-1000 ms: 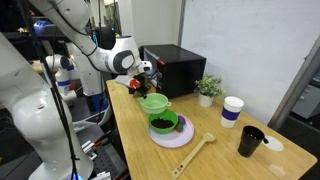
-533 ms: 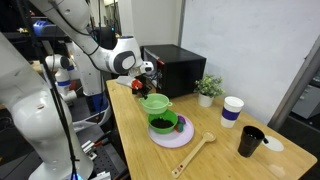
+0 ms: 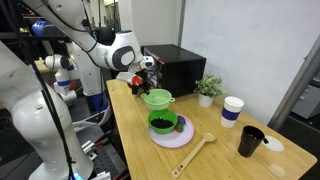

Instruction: Remove the light green bowl from the microwave and put it on the table

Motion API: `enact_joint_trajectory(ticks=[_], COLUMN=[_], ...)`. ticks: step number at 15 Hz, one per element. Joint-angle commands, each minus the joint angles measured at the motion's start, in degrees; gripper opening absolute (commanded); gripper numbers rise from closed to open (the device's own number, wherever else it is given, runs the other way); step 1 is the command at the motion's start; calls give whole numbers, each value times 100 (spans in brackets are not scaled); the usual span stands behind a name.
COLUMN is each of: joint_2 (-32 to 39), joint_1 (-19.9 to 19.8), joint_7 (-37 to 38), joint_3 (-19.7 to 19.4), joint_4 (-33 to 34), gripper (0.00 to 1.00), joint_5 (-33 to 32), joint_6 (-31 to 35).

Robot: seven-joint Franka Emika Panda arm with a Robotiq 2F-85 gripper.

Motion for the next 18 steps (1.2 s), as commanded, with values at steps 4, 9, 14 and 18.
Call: enact_joint_trajectory(ticks=[4,9,14,18], joint_2=[-344,-295,-294,-254], joint_1=[-614,-908,-1207,-1479], joint_7=[183,161,311,535], joint_3=[-189,-621,-842,-944], joint_4=[3,3,-2,-4], gripper=[2,2,2,2], joint_5=[13,235,300,289], joint_6=[-101,-85,-124,-108])
